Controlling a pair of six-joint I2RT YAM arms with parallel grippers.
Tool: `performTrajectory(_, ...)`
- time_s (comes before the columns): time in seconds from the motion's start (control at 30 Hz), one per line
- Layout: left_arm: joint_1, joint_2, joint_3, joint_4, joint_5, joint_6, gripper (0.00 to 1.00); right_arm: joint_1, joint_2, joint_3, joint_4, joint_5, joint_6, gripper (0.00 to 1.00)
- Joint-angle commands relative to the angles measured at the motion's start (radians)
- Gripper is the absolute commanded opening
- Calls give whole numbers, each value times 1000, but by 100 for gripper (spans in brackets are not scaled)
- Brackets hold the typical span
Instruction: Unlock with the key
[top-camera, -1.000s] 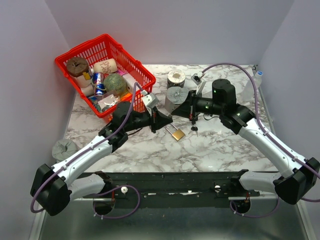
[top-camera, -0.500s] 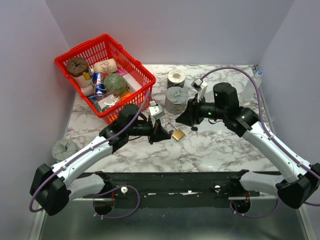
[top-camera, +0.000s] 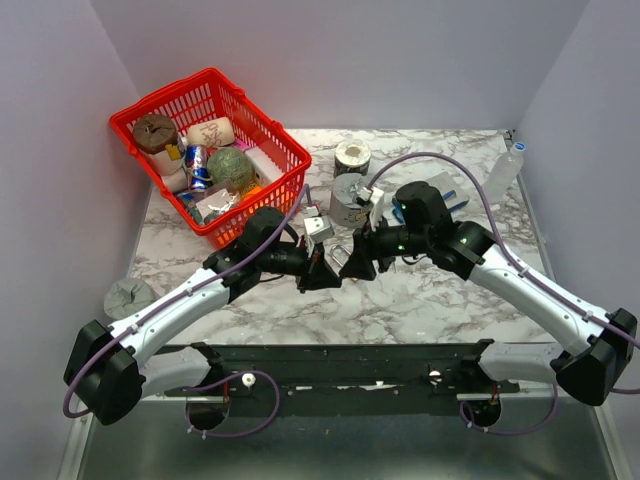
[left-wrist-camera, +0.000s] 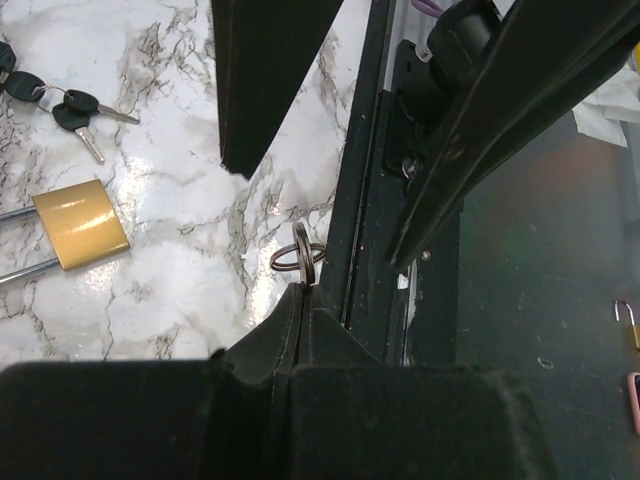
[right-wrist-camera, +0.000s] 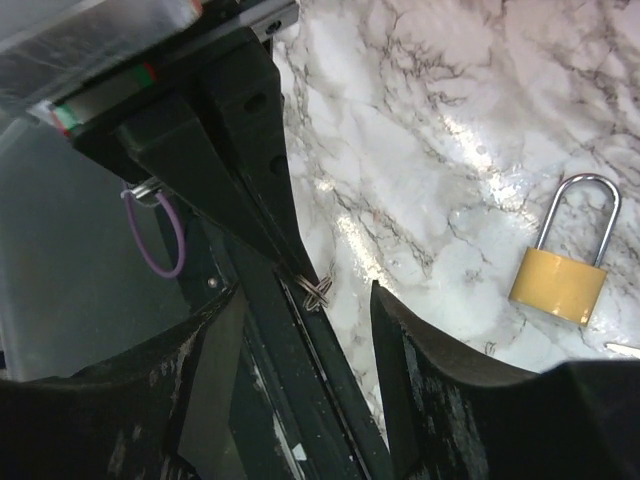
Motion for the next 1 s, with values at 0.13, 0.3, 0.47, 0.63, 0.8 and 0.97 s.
performTrajectory(0.13, -5, 2, 27, 4, 47, 11, 0, 38, 46, -27, 19, 51, -4, 61)
performTrajectory(0.3, -5, -2, 27, 4, 37, 11, 0, 47, 63, -23, 30, 41, -1, 56)
performTrajectory(0.47, -7, -9, 24, 5, 17, 11, 0, 51, 74, -26, 20, 48, -7, 44)
performTrajectory(0.63, -5, -15, 22, 12, 6, 8, 0, 52, 78, -18, -3, 70, -21, 30)
performTrajectory(0.8, -7, -18, 25, 2, -9, 9, 0, 51, 83, 5, -65, 126, -60, 15)
performTrajectory(0.97, -5, -18, 39, -24, -46, 23, 0, 51, 83, 22, -124, 174, -113, 5)
